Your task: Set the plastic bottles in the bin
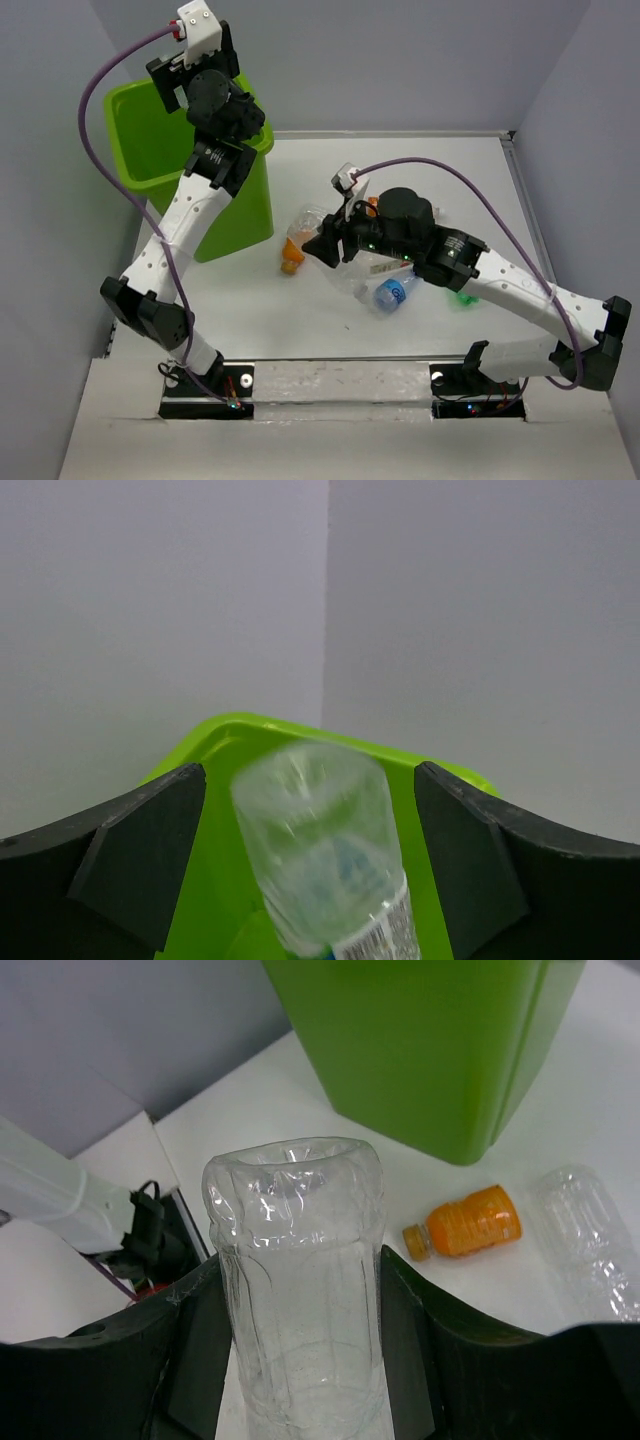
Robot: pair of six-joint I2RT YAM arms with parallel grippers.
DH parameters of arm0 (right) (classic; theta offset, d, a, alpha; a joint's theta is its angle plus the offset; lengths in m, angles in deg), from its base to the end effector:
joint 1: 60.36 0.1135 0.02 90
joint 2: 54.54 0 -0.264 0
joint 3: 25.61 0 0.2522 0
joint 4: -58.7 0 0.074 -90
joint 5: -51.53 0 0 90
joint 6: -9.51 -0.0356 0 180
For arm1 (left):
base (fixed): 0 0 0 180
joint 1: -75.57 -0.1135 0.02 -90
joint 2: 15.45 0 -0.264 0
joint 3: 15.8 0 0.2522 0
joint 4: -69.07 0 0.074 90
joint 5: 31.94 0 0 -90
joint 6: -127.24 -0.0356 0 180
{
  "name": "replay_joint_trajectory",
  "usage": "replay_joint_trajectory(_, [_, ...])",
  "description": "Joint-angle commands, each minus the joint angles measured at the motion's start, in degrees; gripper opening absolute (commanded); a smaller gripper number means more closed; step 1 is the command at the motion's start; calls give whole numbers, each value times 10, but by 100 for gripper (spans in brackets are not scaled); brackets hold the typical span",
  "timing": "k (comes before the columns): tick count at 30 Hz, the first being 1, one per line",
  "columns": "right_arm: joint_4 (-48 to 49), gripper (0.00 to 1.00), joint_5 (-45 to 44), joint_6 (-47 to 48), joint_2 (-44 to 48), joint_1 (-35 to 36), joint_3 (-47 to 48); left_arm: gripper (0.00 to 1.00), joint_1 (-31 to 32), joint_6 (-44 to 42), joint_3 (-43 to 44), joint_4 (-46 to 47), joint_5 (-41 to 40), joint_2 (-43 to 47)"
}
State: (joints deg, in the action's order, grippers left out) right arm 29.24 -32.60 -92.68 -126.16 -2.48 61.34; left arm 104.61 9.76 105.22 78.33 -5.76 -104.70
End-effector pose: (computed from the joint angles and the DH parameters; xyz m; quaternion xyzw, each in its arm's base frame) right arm 0.1490 0.2442 0.4040 -0.3348 0.7137 0.3855 0.4795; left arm 0.2766 -0.1170 0.5692 -0.2571 0.5377 0.2085 0.7755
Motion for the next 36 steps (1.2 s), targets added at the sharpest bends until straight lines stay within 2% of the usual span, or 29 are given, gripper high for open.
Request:
replay_joint_trajectory(1, [36,27,-9,31,6,6,101,99,-3,-44,13,90,-63,26])
replay_joint_trajectory(2, [37,27,-23,39,1,6,120,99,1,-23,16,70,-56,30])
replay_joint_trajectory(3, [41,26,-33,57,-6,6,159,99,9,14,49,-27,-47,42])
replay_joint_trajectory(4, [44,25,-45,65,-28,6,180,99,13,136,78,-106,-27,48])
replay_joint_trajectory(5, [45,25,-71,73,-42,6,202,99,15,199,104,-179,39,55])
replay_joint_trajectory(6, [45,24,-81,80,-57,6,249,99,15,249,139,-294,74,73])
replay_joint_trajectory(8, [45,24,-88,97,-87,6,295,99,15,309,142,-350,134,101])
replay_joint_trajectory(11, [48,24,-90,104,-161,6,388,99,15,412,97,-441,271,199])
replay_joint_trajectory(12, [50,24,-89,104,-161,6,411,99,15,428,68,-447,301,223])
replay_joint_trajectory(15, [68,24,-82,100,-221,-5,504,99,15,465,-119,-454,406,336])
replay_joint_trajectory(17, [80,24,-74,87,-273,-19,554,99,15,508,-188,-470,437,387])
replay_joint_trajectory(18, [94,23,-64,82,-291,-28,600,99,15,520,-252,-483,461,434])
replay_joint_trajectory(20, [130,19,-47,60,-333,-43,632,99,15,551,-310,-497,482,476])
replay_joint_trajectory(21, [182,19,-36,51,-345,-43,647,99,15,561,-360,-510,509,507])
replay_joint_trajectory(26, [300,22,-20,6,-435,-60,701,99,15,605,-486,-528,618,548])
replay_joint_trajectory(28, [327,22,-11,-19,-466,-60,734,99,15,615,-552,-499,635,556])
replay_joint_trajectory(32, [364,21,2,-50,-525,-60,734,99,15,623,-606,-456,633,539])
replay_joint_trajectory(33, [366,22,-2,-52,-547,-60,736,99,15,631,-616,-436,633,531])
replay_joint_trajectory(35, [367,42,-5,-58,-563,-60,737,99,17,637,-636,-398,635,516])
replay_joint_trajectory(36, [367,56,-3,-57,-571,-60,738,99,18,642,-642,-387,635,512])
